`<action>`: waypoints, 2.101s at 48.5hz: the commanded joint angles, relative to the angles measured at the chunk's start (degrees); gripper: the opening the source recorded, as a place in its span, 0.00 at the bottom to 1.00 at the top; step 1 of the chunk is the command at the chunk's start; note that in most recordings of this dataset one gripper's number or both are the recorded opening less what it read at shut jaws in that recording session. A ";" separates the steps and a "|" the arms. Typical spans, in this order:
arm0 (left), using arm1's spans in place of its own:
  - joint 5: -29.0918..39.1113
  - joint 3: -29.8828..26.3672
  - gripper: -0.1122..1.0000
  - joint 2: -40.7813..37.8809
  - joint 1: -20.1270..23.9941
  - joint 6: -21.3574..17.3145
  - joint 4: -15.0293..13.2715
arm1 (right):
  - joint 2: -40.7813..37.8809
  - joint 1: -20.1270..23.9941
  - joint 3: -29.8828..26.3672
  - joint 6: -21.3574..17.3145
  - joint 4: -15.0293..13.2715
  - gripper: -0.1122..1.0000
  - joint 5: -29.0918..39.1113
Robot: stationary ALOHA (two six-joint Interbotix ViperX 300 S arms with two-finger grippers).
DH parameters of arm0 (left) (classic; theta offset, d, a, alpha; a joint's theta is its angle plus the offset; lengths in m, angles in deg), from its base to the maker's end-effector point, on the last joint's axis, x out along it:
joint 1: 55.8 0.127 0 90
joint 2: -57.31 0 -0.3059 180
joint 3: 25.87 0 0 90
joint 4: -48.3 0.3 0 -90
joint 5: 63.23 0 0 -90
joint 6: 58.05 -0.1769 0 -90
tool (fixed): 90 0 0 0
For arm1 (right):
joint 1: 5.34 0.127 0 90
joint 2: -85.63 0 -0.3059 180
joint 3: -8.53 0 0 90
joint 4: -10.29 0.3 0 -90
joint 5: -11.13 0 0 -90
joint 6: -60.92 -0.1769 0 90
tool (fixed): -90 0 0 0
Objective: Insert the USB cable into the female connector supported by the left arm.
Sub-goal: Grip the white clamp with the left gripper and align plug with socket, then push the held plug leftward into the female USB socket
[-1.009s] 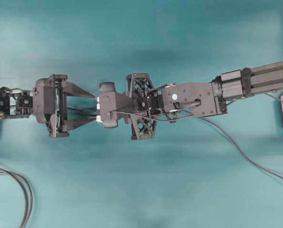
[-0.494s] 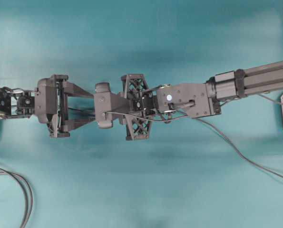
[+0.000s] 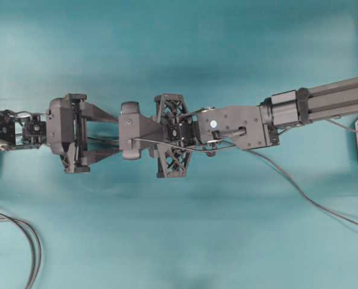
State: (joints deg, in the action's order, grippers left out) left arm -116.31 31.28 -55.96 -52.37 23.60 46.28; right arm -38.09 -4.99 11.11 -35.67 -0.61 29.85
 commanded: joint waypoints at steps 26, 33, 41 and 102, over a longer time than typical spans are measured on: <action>-0.18 -0.62 0.85 0.53 0.18 0.88 -0.18 | 1.05 0.79 -1.58 -0.09 -0.26 0.29 -0.44; -0.18 -1.14 0.85 0.44 0.18 0.88 -0.18 | 1.05 0.79 -1.67 -0.09 -0.26 0.29 -0.44; 0.00 -1.32 0.85 0.53 0.18 0.88 -0.18 | 1.05 0.53 -2.11 -0.09 -0.44 0.29 -0.44; 0.88 -1.23 0.85 0.53 -0.35 0.79 -0.18 | 1.05 -0.53 -2.90 -0.09 -2.02 0.29 2.55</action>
State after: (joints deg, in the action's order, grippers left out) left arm -115.17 30.49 -55.96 -52.54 23.69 46.28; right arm -38.18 -6.31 9.61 -35.59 -2.45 32.49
